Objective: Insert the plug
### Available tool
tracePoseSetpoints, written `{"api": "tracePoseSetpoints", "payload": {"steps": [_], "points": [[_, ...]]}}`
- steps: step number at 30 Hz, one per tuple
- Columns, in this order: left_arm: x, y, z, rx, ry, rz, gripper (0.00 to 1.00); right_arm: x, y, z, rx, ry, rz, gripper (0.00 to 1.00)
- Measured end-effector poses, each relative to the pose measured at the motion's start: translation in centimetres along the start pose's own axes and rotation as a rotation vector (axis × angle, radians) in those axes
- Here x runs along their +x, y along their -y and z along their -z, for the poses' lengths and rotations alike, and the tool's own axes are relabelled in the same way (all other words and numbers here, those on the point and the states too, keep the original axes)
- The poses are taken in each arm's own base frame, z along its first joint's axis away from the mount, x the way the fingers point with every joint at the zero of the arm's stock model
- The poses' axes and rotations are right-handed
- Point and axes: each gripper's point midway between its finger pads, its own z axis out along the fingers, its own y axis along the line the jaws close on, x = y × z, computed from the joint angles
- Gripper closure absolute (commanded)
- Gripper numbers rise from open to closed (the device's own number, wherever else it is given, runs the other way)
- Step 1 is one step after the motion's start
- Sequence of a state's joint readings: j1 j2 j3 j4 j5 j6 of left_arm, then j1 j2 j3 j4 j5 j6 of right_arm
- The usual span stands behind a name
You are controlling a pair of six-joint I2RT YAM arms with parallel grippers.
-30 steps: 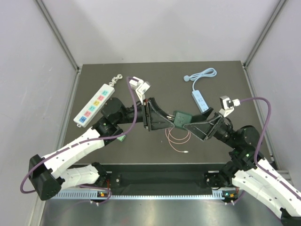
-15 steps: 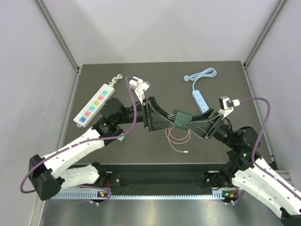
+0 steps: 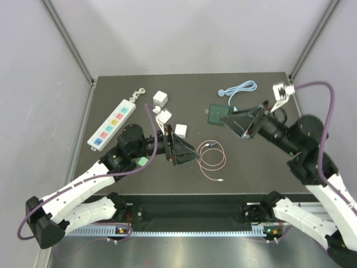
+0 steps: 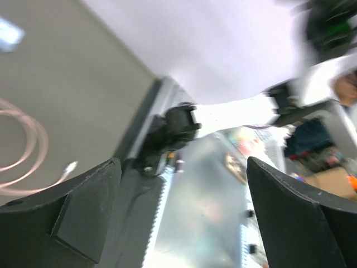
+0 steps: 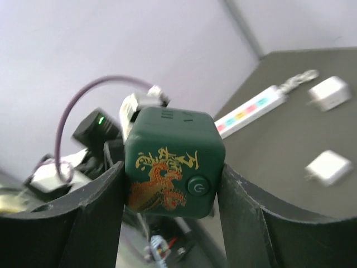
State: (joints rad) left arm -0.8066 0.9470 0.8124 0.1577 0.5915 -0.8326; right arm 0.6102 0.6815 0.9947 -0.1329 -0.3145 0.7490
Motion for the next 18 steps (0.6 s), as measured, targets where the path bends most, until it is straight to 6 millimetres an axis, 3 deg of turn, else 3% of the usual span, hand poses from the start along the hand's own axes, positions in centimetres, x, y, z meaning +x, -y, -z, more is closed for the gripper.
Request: {"api": "tracePoseSetpoints", "payload": {"steps": [3,8,10,13,15,18], "points": [[0.5,-2.5,0.6,-0.131,-0.006,-0.028,0.02,-3.6,1.1,-1.7,0.156,-0.029,0.146,1.00],[0.2,-6.4,1.7,-0.373,-0.058,-0.103,0.02,-5.1,7.1,-4.1,0.432,-0.192,0.318,1.00],[-0.1,-7.7,2.1,-0.448,-0.078,-0.149,0.02,-5.4,10.9,-4.9,0.563,-0.284,0.376,1.00],[0.0,-9.4,3.0,-0.534,-0.105,-0.204,0.02,-4.5,18.2,-5.8,0.739,-0.459,0.441,1.00],[0.3,-10.6,3.7,-0.591,-0.125,-0.230,0.02,-2.8,23.3,-5.5,0.824,-0.599,0.464,1.00],[0.5,-12.1,4.7,-0.659,-0.130,-0.281,0.02,0.7,30.3,-3.4,0.911,-0.847,0.457,1.00]]}}
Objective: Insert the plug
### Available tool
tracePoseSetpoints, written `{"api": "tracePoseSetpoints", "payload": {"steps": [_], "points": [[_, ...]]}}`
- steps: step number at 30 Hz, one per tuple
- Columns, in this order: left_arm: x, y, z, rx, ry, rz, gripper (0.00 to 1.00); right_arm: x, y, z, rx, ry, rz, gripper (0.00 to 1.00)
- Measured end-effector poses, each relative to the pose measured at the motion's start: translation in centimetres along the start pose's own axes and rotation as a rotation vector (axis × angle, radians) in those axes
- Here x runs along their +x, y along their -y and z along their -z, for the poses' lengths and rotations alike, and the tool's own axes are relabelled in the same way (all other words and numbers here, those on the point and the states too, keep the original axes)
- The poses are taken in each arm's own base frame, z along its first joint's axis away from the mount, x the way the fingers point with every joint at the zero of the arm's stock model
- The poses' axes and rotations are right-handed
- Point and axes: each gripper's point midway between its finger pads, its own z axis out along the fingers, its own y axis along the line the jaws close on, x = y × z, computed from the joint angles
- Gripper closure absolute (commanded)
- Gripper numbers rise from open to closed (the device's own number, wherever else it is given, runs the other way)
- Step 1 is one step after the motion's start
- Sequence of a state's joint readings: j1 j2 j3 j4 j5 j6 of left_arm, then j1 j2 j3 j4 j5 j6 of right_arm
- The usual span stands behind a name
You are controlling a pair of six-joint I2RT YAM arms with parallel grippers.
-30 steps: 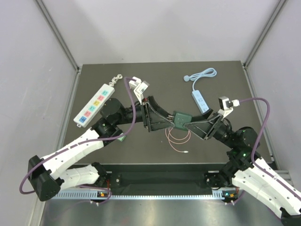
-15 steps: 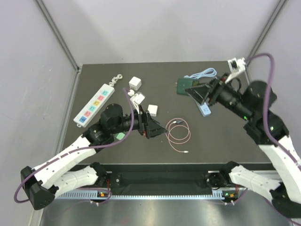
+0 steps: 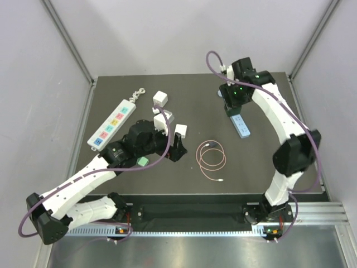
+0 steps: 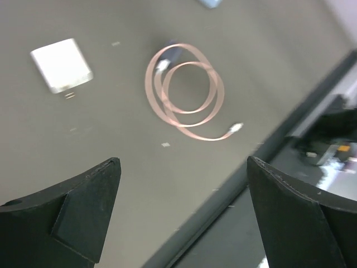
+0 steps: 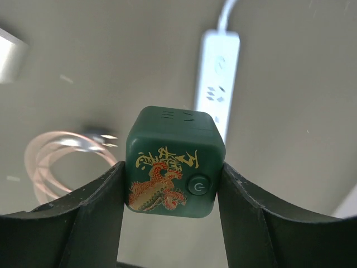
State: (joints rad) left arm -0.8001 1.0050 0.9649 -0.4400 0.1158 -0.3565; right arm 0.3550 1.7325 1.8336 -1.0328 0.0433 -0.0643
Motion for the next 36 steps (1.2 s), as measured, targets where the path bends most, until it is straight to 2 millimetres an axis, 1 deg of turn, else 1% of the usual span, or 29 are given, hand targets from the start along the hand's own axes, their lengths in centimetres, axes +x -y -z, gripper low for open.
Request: {"api": "tracePoseSetpoints", "payload": {"steps": [2,3,4,6,7,9,13,15,19,21,23,25,27,36], "points": [[0.8,-1.2,-0.2,-0.048,-0.008,-0.028,0.02,2.4,1.6,-3.2,0.013,-0.130,0.056,1.00],[1.2,-1.8,-0.3,-0.071,-0.014,-0.042,0.02,3.5,2.4,-4.4,0.014,-0.179,0.086,1.00],[1.6,-2.4,-0.4,-0.091,-0.021,-0.053,0.02,4.2,2.9,-5.2,0.011,-0.210,0.111,1.00],[2.0,-3.1,-0.4,-0.123,-0.029,-0.074,0.02,5.8,4.0,-6.3,0.002,-0.267,0.170,1.00],[2.0,-3.2,-0.4,-0.126,-0.029,-0.077,0.02,6.5,4.4,-6.5,-0.004,-0.289,0.195,1.00],[1.9,-3.6,-0.5,-0.146,-0.024,-0.091,0.02,7.0,5.0,-6.7,-0.021,-0.303,0.247,1.00],[1.9,-4.2,-0.7,-0.171,-0.028,-0.101,0.02,6.9,5.9,-7.1,-0.066,-0.282,0.313,1.00],[1.9,-4.3,-0.7,-0.177,-0.026,-0.105,0.02,6.4,6.2,-7.5,-0.101,-0.263,0.320,1.00],[1.8,-4.4,-0.6,-0.184,-0.025,-0.114,0.02,5.3,6.9,-9.5,-0.153,-0.237,0.308,1.00],[1.8,-4.5,-0.6,-0.186,-0.024,-0.118,0.02,5.4,7.1,-10.8,-0.177,-0.246,0.301,1.00],[1.8,-4.6,-0.6,-0.189,-0.024,-0.120,0.02,6.0,7.1,-11.9,-0.207,-0.265,0.292,1.00],[1.8,-4.6,-0.6,-0.192,-0.023,-0.121,0.02,5.1,7.1,-12.1,-0.221,-0.238,0.294,1.00],[1.8,-4.6,-0.6,-0.193,-0.023,-0.121,0.02,4.9,7.1,-12.1,-0.235,-0.226,0.296,1.00],[1.8,-4.6,-0.6,-0.193,-0.023,-0.123,0.02,5.1,7.0,-12.2,-0.271,-0.215,0.312,1.00]]}}
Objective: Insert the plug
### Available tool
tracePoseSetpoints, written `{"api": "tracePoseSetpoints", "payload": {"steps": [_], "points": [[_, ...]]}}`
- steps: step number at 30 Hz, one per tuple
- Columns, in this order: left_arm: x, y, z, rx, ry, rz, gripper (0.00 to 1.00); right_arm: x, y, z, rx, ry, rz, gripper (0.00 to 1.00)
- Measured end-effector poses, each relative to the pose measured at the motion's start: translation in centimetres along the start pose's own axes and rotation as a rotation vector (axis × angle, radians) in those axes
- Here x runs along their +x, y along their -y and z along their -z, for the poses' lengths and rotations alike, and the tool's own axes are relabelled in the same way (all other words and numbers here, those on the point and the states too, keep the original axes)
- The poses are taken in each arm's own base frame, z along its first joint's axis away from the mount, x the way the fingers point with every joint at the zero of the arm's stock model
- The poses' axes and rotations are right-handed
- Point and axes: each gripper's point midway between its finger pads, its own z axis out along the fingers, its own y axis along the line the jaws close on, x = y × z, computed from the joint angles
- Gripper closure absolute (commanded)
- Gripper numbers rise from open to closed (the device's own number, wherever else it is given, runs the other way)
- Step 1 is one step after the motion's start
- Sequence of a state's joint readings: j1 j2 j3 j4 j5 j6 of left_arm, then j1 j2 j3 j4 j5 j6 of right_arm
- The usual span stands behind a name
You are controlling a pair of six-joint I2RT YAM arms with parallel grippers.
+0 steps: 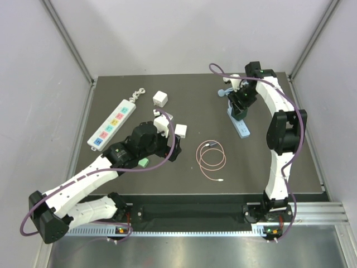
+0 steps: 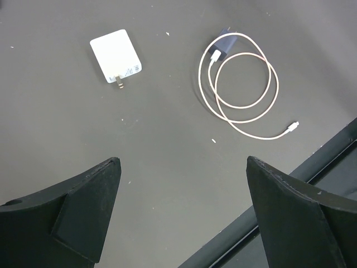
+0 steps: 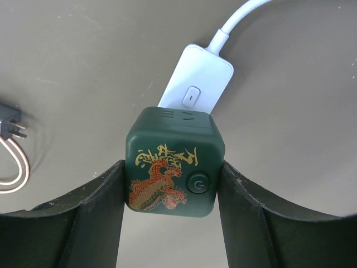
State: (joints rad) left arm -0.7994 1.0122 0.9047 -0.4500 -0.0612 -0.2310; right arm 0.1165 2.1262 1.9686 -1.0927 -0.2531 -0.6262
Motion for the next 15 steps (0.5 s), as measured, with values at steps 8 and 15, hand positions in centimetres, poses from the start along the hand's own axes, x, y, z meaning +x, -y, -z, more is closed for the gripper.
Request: {"api": "tracePoseSetpoints", "payload": {"steps": [8,15], "points": [[-0.1,0.0,0.1,0.001,0.003,-0.001,0.02,0.2,0.2,-0.1,0.000,0.003,-0.013,1.00],[0.0,0.2,0.2,0.013,0.003,0.003,0.02,-0.1,1.3,1.9,0.125,0.015,-0.178,1.00]]}}
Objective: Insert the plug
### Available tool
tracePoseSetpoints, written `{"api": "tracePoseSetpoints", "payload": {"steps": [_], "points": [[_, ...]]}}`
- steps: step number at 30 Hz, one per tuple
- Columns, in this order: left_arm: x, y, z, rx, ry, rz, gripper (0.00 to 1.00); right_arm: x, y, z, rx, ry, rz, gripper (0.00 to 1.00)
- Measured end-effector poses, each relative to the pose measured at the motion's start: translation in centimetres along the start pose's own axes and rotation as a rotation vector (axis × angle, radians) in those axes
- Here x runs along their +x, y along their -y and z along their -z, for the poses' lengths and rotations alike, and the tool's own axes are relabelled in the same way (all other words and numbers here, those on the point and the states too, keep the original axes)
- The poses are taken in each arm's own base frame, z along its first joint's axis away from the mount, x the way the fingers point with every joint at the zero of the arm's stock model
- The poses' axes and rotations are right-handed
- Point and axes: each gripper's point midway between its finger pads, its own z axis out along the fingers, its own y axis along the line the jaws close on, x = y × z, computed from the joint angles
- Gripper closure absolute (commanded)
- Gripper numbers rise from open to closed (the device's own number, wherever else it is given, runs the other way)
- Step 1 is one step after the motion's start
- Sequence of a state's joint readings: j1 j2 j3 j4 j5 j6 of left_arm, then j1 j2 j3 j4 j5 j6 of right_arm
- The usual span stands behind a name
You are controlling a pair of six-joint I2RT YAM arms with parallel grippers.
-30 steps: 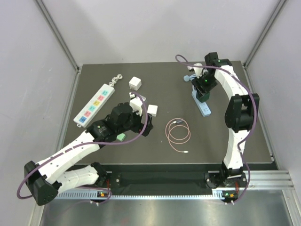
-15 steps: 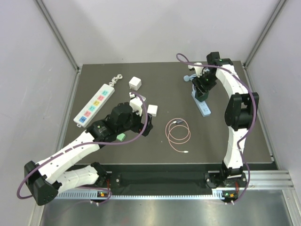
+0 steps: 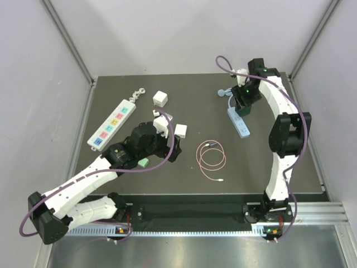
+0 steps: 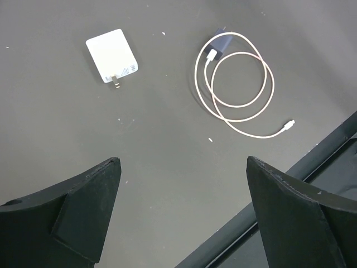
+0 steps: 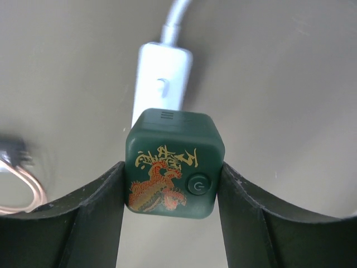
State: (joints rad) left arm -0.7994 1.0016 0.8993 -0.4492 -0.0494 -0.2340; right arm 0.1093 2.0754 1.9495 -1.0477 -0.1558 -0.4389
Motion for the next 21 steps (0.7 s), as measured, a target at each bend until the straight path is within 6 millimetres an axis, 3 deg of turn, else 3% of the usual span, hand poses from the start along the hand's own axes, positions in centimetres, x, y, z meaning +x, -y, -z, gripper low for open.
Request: {"api": "tracePoseSetpoints", "payload": {"steps": [5,9,17,21], "points": [[-0.1,0.4,0.1,0.014,0.005,0.040,0.04,-0.8,0.0,4.3,0.136,0.105,-0.276,1.00],[-1.2,2.0,0.0,0.091,0.036,0.089,0.04,-0.7,-4.0,8.1,0.049,0.226,-0.468,1.00],[-7.2,4.4,0.6,0.224,0.272,-0.001,0.02,1.3,-20.6,16.9,-0.467,0.416,-0.551,1.00],[-9.3,6.0,1.0,0.308,0.353,-0.093,0.02,2.5,-25.7,21.3,-0.691,0.499,-0.571,1.00]]}}
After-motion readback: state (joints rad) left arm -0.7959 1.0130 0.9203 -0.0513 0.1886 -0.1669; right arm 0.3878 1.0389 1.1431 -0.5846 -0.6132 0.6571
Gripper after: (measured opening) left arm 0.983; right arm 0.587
